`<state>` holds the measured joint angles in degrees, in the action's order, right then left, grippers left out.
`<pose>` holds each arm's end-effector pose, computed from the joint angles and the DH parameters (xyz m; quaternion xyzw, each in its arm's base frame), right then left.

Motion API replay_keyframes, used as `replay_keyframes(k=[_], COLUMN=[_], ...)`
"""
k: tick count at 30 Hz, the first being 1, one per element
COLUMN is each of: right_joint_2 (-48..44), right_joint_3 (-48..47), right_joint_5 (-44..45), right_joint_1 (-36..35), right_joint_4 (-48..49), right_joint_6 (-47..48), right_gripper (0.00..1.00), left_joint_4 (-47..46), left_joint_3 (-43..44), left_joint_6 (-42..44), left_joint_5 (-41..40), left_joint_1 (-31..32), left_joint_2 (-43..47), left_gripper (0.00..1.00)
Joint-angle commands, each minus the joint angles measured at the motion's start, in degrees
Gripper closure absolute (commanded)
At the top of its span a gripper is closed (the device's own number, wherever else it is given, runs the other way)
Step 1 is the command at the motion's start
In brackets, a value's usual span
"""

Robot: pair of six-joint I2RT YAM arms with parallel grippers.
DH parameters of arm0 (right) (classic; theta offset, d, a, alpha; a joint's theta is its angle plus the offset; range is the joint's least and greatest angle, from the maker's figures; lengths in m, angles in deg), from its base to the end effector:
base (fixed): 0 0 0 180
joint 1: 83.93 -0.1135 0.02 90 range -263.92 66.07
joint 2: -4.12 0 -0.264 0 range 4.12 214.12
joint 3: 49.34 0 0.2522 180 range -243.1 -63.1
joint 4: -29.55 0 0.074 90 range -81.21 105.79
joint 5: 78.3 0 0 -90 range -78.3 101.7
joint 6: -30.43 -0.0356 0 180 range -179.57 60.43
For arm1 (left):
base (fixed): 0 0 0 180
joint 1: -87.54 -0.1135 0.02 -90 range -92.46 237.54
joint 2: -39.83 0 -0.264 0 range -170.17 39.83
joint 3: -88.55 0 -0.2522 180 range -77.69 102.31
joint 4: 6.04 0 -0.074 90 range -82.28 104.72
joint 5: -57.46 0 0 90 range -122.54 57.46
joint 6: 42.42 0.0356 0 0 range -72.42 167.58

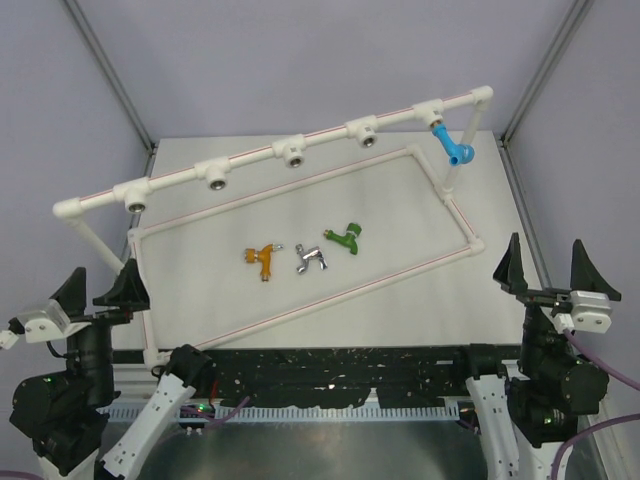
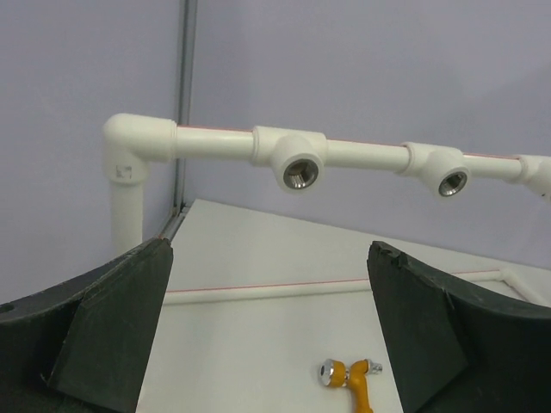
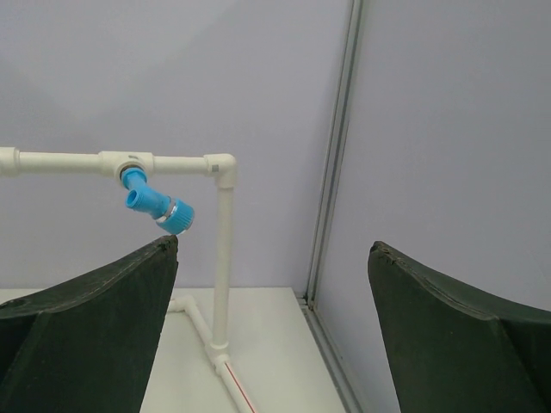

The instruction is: Install the water faucets

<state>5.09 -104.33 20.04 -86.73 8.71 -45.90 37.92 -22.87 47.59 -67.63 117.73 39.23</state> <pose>-0.0041 -0.0054 0.3818 -0.0047 0.4788 -0.1175 0.8700 -0.0374 0.0455 0.3920 -0.1089 0.5671 -0.0497 0.8149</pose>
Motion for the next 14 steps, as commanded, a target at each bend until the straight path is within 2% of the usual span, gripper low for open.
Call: replay_keyframes(k=[1,14], right_joint_2=[-2.1,-4.5], right_joint_3=[0.2,0.5], right_joint_5=[3.8,6.3], right_joint_1=[-0.7,-1.2], right_joint_4=[-0.7,-1.3], right_joint_6=[0.3,-0.1], right_gripper=[0.05,0.05], left_joint_4=[0.6,2.8], left_joint_3=[-1.6,-2.1], left_joint_6=[-1.4,-1.5], left_joint_5=[-4.4,-4.4], left_joint_1=[-0.4,-0.3], left_joint_2=[6.2,8.7], left_gripper=[0.0,0.0])
